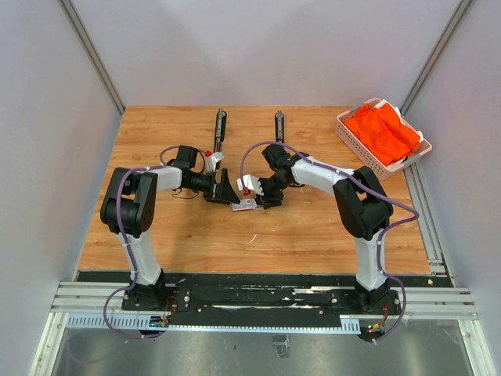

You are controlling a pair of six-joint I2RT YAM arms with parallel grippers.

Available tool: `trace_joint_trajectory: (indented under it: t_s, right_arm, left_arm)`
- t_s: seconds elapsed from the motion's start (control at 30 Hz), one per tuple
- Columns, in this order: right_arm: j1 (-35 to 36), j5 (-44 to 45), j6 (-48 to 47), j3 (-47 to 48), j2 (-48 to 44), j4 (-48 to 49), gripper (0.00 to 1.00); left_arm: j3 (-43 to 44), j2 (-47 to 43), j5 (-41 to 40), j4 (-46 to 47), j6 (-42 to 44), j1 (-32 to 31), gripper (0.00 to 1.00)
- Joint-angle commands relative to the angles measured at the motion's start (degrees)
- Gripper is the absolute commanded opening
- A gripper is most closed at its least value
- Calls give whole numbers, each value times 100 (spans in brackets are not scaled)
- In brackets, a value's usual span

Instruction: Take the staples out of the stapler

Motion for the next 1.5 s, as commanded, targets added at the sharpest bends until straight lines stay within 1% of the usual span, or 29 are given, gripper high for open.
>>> trace_joint_trajectory:
  t_s: [0.0,0.3,0.43,0.67,1.1,1.47]
  right_arm:
    - [-82,221,178,35,127,-81,44]
    - [-82,188,248,5,48,-29,44]
    - [-83,163,283,-12,37,-13,44]
    - [-75,58,210,-132,-48,-19,44]
    - [-76,-45,-29,-206,-92,-162,44]
    - [-98,-19,-290,-292,-132,-250,44]
  left_arm:
    - [-155,25,-83,-232,83,-66,98]
    - [-160,109,96,24,-194,-203,98]
    - [-230,102,93,326,-418,-200,98]
    - [-206,224,-34,559,-552,-211,98]
    - [-112,351,-133,699,-639,-213,98]
    - [-88,346,-442,831,-772,-215,98]
